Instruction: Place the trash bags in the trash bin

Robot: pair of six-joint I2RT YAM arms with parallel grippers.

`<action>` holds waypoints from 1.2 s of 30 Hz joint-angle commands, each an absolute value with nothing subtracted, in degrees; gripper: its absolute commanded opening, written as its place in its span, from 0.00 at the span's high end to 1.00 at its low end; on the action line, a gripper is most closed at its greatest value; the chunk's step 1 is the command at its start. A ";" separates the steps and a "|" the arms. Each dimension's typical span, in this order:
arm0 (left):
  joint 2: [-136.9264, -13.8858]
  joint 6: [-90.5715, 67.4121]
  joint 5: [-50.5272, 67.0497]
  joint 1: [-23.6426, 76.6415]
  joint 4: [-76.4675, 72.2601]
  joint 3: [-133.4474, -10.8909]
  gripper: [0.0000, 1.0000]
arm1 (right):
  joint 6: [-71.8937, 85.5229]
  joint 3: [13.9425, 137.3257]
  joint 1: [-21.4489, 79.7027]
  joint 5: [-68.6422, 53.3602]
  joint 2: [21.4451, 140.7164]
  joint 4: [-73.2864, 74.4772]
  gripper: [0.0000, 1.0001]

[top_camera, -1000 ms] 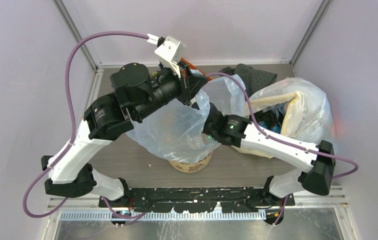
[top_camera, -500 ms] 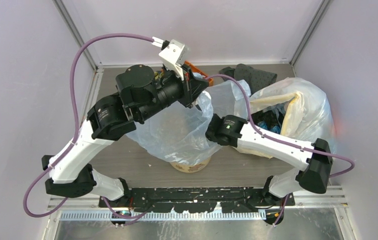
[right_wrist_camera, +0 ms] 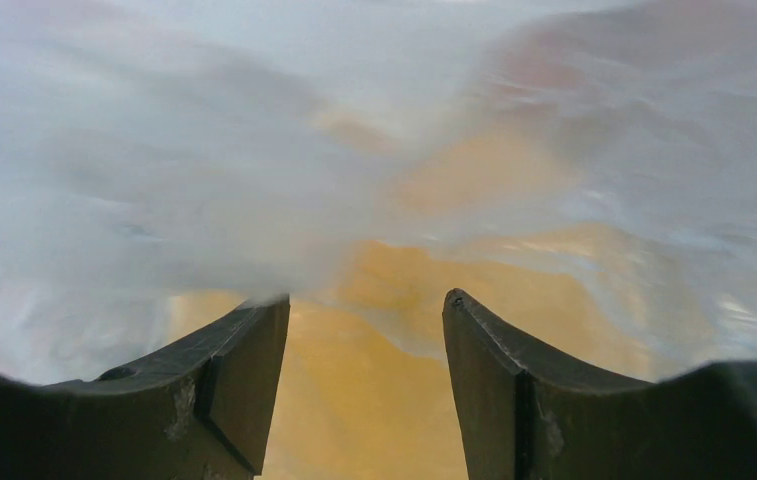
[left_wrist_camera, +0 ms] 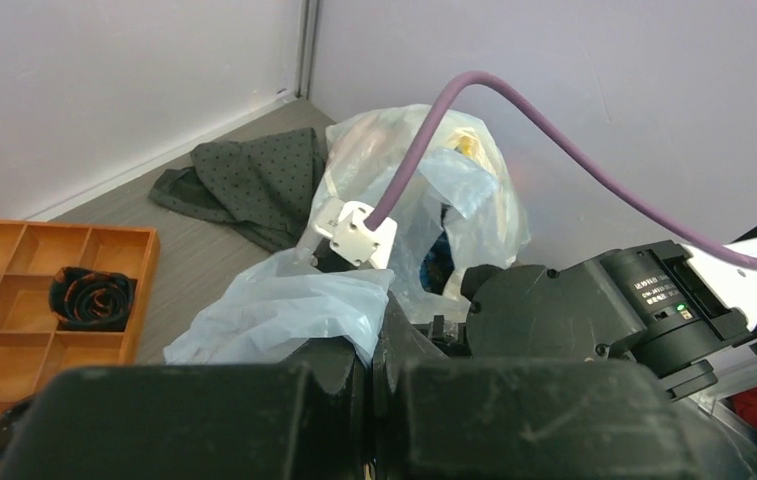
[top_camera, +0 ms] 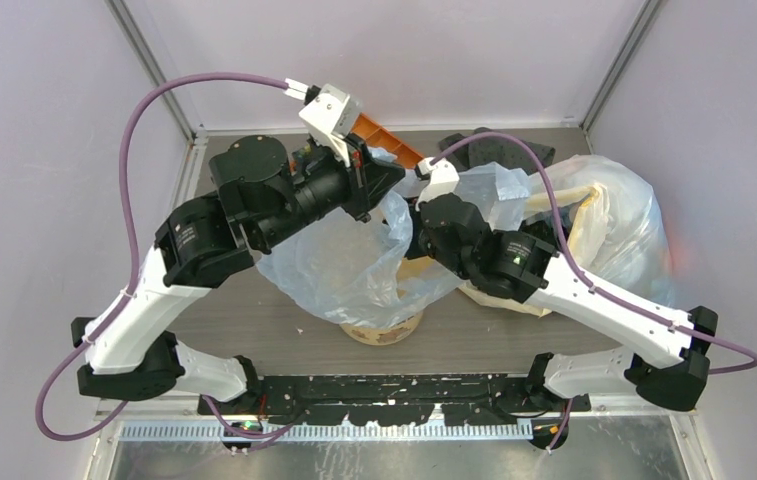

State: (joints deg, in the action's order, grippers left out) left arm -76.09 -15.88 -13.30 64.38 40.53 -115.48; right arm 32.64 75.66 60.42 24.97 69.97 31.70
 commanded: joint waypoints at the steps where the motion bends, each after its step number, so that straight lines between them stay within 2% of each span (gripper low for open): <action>1: -75.91 -15.18 -11.50 64.16 37.39 -115.17 0.99 | 35.27 76.46 60.98 14.74 70.49 20.93 0.36; 9: -74.88 -16.17 -5.64 64.14 34.04 -112.85 1.00 | 40.22 72.26 62.09 6.88 72.96 8.48 0.25; 18: -75.19 -17.71 2.84 64.12 28.44 -110.76 1.00 | 43.72 67.98 63.00 4.76 76.44 -3.05 0.17; 25: -77.82 -18.52 6.66 64.15 27.91 -113.34 0.99 | 45.05 67.46 62.95 3.42 79.01 -6.11 0.16; 30: -79.24 -18.72 7.82 64.11 27.78 -114.22 1.00 | 45.61 67.38 63.07 2.99 80.32 -6.38 0.18; 34: -79.16 -18.42 7.48 64.16 27.72 -113.79 1.00 | 45.31 67.32 63.15 4.07 80.27 -4.95 0.28; 36: -78.87 -18.37 7.23 64.11 27.67 -113.58 0.99 | 45.07 67.24 63.19 4.76 80.03 -4.40 0.37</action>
State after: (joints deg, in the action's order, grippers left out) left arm -79.81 -18.06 6.11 64.38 30.87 -112.16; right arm 45.04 67.13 62.76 3.55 80.77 -2.90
